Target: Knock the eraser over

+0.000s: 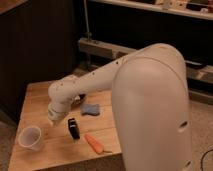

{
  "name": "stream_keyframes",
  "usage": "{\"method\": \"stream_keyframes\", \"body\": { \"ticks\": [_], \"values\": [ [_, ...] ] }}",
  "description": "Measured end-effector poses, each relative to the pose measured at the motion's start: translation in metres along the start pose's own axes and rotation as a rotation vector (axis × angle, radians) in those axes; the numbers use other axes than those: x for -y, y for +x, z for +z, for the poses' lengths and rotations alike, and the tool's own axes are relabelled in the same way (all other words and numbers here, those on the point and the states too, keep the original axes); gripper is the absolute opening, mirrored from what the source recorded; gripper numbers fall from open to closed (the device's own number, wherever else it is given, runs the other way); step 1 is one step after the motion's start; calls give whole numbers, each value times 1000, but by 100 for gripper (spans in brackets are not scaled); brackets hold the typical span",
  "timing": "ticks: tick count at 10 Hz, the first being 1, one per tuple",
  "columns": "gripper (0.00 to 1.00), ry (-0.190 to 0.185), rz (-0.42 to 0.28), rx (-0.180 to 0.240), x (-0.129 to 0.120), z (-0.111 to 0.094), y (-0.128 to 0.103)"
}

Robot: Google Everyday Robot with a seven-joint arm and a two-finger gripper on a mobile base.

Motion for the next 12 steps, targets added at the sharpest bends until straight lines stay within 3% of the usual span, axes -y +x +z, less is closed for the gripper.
{"method": "stream_keyframes", "body": {
  "ticks": [7,12],
  "values": [
    [0,12,8,17,-11,3,18],
    [0,52,100,60,1,-10,41]
  ]
}}
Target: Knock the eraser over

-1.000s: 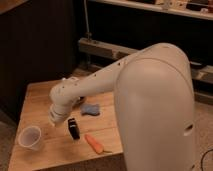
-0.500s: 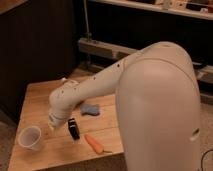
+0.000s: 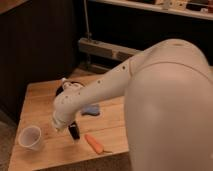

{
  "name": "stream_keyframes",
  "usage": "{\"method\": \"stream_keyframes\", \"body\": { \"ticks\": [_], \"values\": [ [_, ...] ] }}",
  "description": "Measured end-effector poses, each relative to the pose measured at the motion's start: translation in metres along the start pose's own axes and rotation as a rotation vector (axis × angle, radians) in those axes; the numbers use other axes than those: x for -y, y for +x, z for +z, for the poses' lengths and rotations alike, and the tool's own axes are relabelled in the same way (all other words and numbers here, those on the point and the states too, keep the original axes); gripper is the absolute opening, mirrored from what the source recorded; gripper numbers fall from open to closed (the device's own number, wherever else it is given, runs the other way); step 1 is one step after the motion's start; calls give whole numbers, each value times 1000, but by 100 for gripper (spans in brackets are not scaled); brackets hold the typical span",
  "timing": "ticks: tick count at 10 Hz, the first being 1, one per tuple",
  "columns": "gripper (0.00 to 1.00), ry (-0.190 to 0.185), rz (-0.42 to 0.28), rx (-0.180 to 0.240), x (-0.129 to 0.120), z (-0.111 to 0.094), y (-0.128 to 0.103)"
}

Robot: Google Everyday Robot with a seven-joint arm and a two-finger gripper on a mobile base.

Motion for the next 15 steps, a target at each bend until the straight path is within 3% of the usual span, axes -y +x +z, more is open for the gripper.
{"method": "stream_keyframes", "body": {
  "ticks": [5,7,9,12,15],
  "values": [
    [0,33,118,71,27,-19,26],
    [0,41,159,119,42,-29,33],
    [0,25,183,161,51,-32,35],
    [3,-10,250,236,90,-36,37],
    [4,-48,268,280,114,-36,37]
  ]
}}
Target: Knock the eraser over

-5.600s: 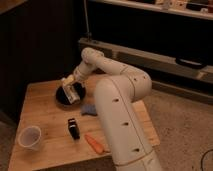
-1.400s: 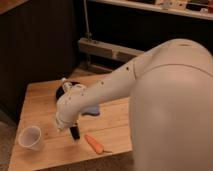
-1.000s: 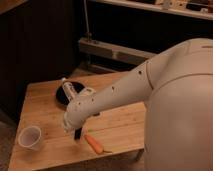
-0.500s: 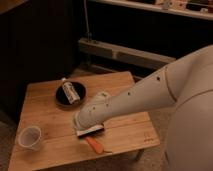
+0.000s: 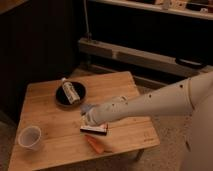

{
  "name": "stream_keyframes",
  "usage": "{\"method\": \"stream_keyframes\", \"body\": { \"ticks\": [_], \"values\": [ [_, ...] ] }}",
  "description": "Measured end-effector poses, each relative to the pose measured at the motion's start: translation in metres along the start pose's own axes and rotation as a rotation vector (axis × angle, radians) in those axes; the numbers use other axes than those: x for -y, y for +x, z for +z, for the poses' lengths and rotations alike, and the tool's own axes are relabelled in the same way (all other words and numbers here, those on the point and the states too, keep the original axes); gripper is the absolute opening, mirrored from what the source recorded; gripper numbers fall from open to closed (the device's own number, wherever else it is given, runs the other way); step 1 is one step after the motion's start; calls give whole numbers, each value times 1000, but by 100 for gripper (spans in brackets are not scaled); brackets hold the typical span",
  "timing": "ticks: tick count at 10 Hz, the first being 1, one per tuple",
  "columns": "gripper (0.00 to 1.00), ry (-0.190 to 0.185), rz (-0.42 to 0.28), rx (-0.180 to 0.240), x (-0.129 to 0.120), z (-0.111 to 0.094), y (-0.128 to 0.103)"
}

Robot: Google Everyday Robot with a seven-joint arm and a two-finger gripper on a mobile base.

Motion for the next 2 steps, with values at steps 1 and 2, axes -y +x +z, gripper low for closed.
{"method": "stream_keyframes", "body": {
  "ticks": [1,2],
  "values": [
    [4,0,1,1,1,0,0],
    [4,-3,-2,-1,-2,1,0]
  ]
}}
